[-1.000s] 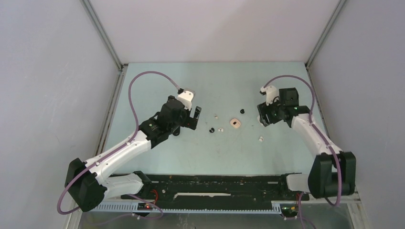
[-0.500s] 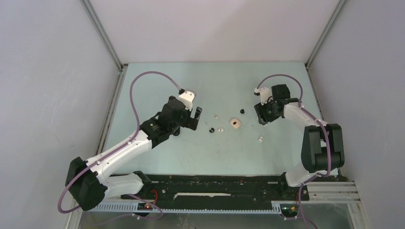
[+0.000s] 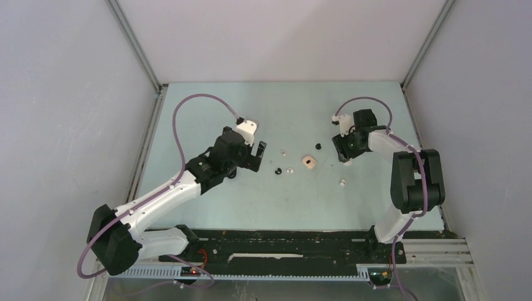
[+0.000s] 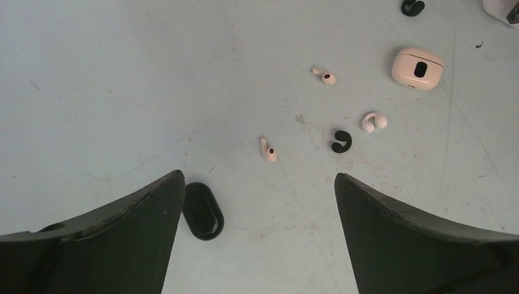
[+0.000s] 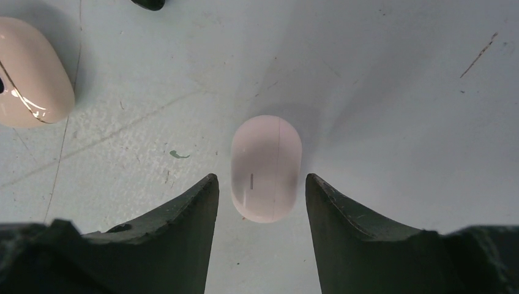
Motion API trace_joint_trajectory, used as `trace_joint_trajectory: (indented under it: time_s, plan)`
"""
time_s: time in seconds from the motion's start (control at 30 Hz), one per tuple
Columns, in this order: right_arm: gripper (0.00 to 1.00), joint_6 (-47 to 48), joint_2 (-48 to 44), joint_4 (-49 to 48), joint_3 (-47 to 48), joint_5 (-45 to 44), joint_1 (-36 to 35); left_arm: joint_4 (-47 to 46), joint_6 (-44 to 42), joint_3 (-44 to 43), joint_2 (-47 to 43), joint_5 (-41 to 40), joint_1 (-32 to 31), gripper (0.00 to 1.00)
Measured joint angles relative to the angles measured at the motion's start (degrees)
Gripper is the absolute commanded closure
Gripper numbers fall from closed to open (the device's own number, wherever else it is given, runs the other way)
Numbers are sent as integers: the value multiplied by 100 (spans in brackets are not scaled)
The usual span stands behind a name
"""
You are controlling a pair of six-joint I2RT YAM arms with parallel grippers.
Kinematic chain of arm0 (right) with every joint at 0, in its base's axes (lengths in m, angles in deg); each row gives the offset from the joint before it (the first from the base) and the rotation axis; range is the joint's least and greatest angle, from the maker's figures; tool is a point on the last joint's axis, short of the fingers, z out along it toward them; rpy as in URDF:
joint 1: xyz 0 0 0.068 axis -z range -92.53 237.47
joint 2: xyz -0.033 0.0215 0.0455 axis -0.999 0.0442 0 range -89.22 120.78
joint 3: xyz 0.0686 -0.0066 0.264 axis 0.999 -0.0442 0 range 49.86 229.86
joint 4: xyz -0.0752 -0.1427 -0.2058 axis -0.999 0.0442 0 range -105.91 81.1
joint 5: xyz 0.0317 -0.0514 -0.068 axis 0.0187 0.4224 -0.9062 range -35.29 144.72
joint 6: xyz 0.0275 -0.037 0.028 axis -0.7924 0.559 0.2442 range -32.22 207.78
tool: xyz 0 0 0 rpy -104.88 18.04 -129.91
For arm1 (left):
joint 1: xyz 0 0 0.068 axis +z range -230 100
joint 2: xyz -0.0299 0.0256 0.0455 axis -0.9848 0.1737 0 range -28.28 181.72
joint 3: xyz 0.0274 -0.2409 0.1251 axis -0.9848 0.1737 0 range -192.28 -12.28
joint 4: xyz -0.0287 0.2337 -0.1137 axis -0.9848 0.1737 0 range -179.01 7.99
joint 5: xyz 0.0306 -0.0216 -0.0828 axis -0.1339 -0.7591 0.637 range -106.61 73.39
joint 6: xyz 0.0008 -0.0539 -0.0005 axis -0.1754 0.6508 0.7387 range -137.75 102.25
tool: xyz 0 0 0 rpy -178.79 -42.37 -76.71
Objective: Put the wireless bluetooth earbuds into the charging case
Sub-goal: Pick up the charging case at the center of the board.
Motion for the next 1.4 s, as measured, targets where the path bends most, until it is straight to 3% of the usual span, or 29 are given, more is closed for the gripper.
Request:
trace_joint_trajectory:
  time_s: [0.43, 0.67, 0.87, 1.0, 1.2, 1.4]
  plan:
    - [49, 66, 306, 20, 2, 7, 103, 0, 0, 0, 70, 15, -4, 1]
    - [76, 131, 315, 20, 9, 9, 90, 0, 9, 0, 70, 70, -4, 1]
    - [79, 101, -424, 404, -35, 417, -114, -2, 98, 0, 70, 433, -11, 0]
    - [79, 138, -2109, 568, -72, 1353, -568, -98, 229, 2, 7, 1202, 0, 1]
    - [80, 284, -4236, 321, -549, 2627, -1410, -1126, 839, 146, -415, 3132, 138, 8]
    - [79, 479, -4234, 352, -863, 2811, -1563, -2411, 1683, 391, -201, 4594, 179, 18]
